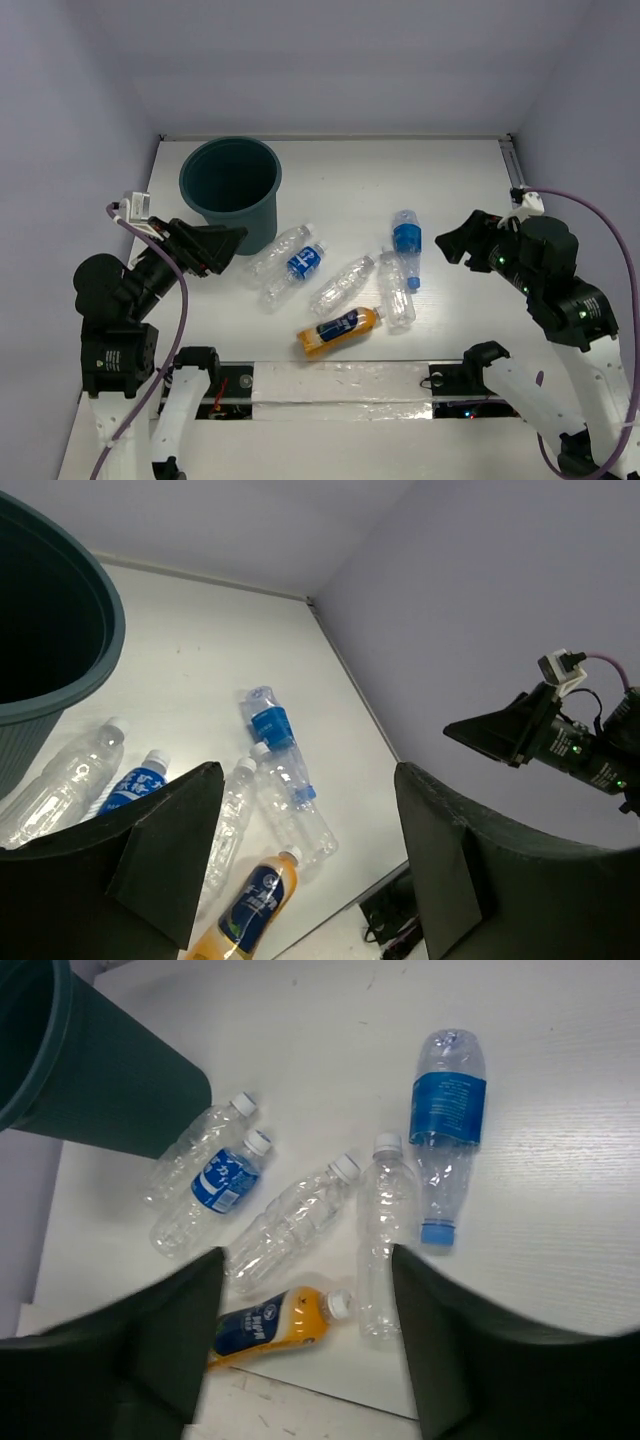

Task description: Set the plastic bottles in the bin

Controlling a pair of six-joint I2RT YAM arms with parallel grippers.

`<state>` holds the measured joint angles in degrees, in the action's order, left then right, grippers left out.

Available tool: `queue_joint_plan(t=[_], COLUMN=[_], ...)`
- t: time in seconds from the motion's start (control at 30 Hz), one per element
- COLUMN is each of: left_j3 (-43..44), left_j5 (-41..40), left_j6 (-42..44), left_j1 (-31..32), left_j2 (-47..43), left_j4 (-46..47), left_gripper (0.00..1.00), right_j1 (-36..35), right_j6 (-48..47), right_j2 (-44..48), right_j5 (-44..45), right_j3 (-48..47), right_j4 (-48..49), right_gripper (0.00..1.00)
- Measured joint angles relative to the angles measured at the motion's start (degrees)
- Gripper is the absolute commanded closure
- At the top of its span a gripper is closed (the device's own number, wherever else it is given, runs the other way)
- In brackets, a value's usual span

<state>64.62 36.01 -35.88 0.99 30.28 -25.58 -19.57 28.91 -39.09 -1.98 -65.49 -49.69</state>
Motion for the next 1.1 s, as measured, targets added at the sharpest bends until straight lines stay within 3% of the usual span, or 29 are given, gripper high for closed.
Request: queue_joint_plan(t=[0.07,0.1,0.17,0.2,0.23,0.4,0.5,0.57,0.63,0.67,0.7,0.9,0.97,1.0,1.1], left_j3=[0.02,0.02,0.07,0.28,0.66,3.39,7.3,10.6,14.95,16.76,18.21,11.19,9.11,8.46,6.82], left_j5=[0.74,1.11,2.1,2.51,2.67,-0.37,-10.75,-22.23,-33.94,-38.32,-42.25,-52.59,-53.2,-53.2,-52.13], left_j6=[-0.22,-0.35,-1.22,-1.51,-1.92,-1.68,-1.05,-0.37,0.17,0.28,0.5,3.1,3.96,4.37,5.73], left_j1=[0.2,0.33,0.55,0.7,1.03,6.38,21.0,38.51,53.44,57.94,60.96,63.32,63.25,63.14,62.42], left_j2=[0.28,0.42,0.98,1.46,2.19,8.11,14.29,19.56,26.01,29.29,32.41,43.76,46.29,47.32,50.21], left_j4=[0.31,0.66,1.84,2.29,2.71,3.43,3.43,2.8,0.7,-0.17,-0.83,-1.11,-1.05,-0.85,1.03], left_gripper=[0.42,0.54,0.71,0.82,0.86,0.97,0.97,0.97,0.94,0.93,0.84,0.38,0.31,0.28,0.22], right_j1=[0.0,0.0,0.0,0.0,0.0,0.04,0.66,1.84,3.76,5.01,6.16,11.72,12.68,13.03,13.66], right_j6=[0.5,0.87,1.38,1.57,1.68,1.44,0.98,0.42,-0.5,-1.07,-1.62,-3.67,-3.67,-3.72,-3.74], right_j2=[-0.04,-0.09,-0.37,-0.72,-1.05,-4.33,-6.38,-7.28,-7.82,-7.93,-7.93,-8.22,-8.48,-8.7,-9.88], right_j5=[0.9,1.42,2.08,2.32,2.47,2.8,3.04,3.17,3.5,3.54,3.52,2.75,1.68,0.98,-0.7], right_j3=[0.24,0.31,0.31,0.28,0.28,-2.03,-4.35,-5.51,-6.32,-6.62,-6.71,-5.68,-4.04,-3.06,-0.83], right_j4=[0.0,0.02,0.0,-0.04,-0.04,-0.55,-0.7,-0.87,-1.03,-1.07,-1.11,-0.52,0.09,0.44,1.14], right_gripper=[0.65,0.86,0.99,1.0,1.0,1.0,1.0,1.0,1.0,1.0,1.0,0.94,0.82,0.68,0.43])
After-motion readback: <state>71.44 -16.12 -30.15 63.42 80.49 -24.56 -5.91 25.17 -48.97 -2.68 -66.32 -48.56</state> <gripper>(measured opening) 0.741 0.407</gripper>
